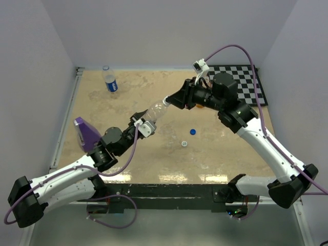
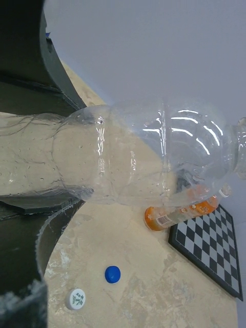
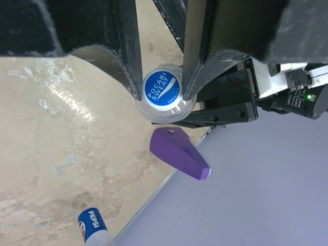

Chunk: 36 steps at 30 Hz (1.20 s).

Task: Screw on the bottle caps
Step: Screw the bottle cap onto the plastic bottle.

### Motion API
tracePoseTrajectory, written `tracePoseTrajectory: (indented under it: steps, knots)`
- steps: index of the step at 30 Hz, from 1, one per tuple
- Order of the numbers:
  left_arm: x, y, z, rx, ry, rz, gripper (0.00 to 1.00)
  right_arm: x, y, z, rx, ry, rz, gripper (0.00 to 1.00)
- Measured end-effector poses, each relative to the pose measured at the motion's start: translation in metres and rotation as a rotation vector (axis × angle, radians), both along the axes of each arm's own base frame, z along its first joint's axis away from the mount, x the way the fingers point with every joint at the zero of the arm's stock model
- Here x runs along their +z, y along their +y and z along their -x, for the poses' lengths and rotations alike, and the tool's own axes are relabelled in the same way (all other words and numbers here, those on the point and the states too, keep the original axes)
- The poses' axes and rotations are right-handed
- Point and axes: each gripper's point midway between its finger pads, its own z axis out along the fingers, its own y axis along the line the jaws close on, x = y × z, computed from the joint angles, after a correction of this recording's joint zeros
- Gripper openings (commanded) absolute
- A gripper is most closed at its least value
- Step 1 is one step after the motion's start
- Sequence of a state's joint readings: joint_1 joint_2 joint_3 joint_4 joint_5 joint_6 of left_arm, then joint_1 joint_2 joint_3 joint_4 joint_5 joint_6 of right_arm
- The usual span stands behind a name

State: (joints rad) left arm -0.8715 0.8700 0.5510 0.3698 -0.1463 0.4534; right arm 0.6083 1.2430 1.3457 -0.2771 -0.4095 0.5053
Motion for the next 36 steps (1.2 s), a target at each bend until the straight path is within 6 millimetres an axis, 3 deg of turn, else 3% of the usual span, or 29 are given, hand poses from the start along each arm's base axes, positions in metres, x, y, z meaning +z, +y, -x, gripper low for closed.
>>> tracePoseTrajectory:
  steps: [3,6,10,13,19,23,30,36]
  knots:
    - [0.003,-0.005,0.003,-0.013,-0.003,0.050,0.00,0.001,0.001,0.000,-0.012,-0.002,-0.002,0.68]
    - [0.012,-0.014,0.011,-0.055,-0.007,0.118,0.00,0.000,0.003,0.002,-0.007,-0.004,0.008,0.75]
    - [0.011,-0.018,0.016,-0.080,0.023,0.203,0.00,0.018,-0.001,-0.001,-0.016,-0.064,0.005,0.81]
    - [-0.002,-0.019,0.020,-0.095,0.074,0.252,0.00,0.037,-0.008,-0.001,-0.024,-0.133,-0.002,0.82]
    - [-0.028,-0.020,0.026,-0.155,0.195,0.337,0.00,0.073,-0.016,0.024,0.096,-0.353,0.000,0.81]
    - [-0.021,-0.023,0.031,-0.253,0.250,0.451,0.00,0.065,-0.015,0.044,0.203,-0.457,0.009,0.79]
    - [-0.003,-0.034,0.052,-0.470,0.310,0.581,0.00,0.032,-0.003,0.061,0.372,-0.510,-0.002,0.76]
    - [0.012,-0.040,0.073,-0.600,0.294,0.596,0.00,0.035,0.001,0.066,0.428,-0.557,-0.023,0.73]
